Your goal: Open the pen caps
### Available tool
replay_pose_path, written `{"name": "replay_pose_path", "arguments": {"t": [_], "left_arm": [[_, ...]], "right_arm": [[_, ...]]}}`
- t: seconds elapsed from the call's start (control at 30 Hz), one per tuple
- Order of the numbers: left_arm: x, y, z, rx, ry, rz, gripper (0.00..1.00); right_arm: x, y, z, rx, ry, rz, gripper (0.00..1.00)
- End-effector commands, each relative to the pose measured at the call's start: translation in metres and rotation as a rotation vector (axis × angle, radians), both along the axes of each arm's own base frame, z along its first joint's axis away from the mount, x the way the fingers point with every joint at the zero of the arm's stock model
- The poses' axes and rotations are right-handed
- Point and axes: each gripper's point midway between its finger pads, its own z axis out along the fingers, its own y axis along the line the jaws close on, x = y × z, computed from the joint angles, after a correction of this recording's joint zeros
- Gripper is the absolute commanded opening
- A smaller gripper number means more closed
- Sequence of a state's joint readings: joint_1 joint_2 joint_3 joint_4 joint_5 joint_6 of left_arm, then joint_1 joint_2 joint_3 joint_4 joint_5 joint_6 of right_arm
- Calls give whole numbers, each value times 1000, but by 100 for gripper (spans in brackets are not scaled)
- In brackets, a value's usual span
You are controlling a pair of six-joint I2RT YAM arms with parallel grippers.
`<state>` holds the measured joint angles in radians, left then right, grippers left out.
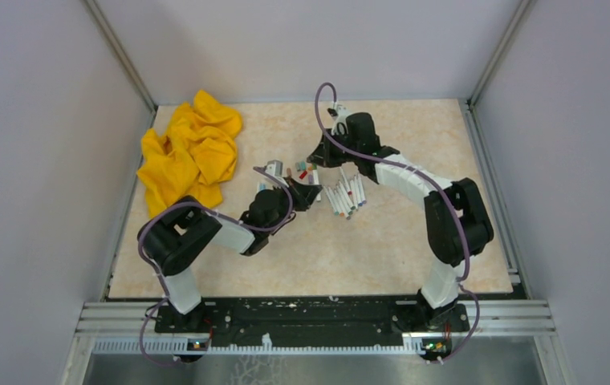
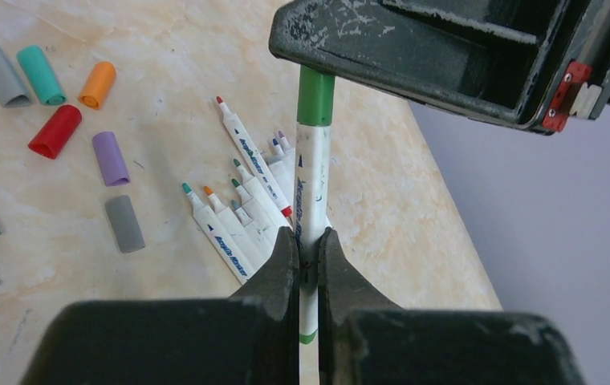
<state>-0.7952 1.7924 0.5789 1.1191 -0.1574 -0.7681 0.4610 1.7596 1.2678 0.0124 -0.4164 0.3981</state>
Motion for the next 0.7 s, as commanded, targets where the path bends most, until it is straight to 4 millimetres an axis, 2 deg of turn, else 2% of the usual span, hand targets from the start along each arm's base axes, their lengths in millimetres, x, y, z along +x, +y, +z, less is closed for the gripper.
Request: {"name": "replay_pose_path", "arguments": {"t": [0.0,0.37,0.5,0.6,0.67], "left_arm": [[-98,15,-139,290,416,-224,0],[-106,15,-146,271,452,-240,0],[-107,17,-144,257,442,-234,0],[-104,15,-136,245,417,-236,0],[-101,14,-127,233,390,-231,0]], "right_arm": [[43,-52,250,297,-815,-222,0],[23,-71,310,280,-1025,-263,0],[31,-80,329,290,-1020,-266,0],[36,-78,325,286,-982,-252,0],[45,-75,311,263,-923,-250,0]]}}
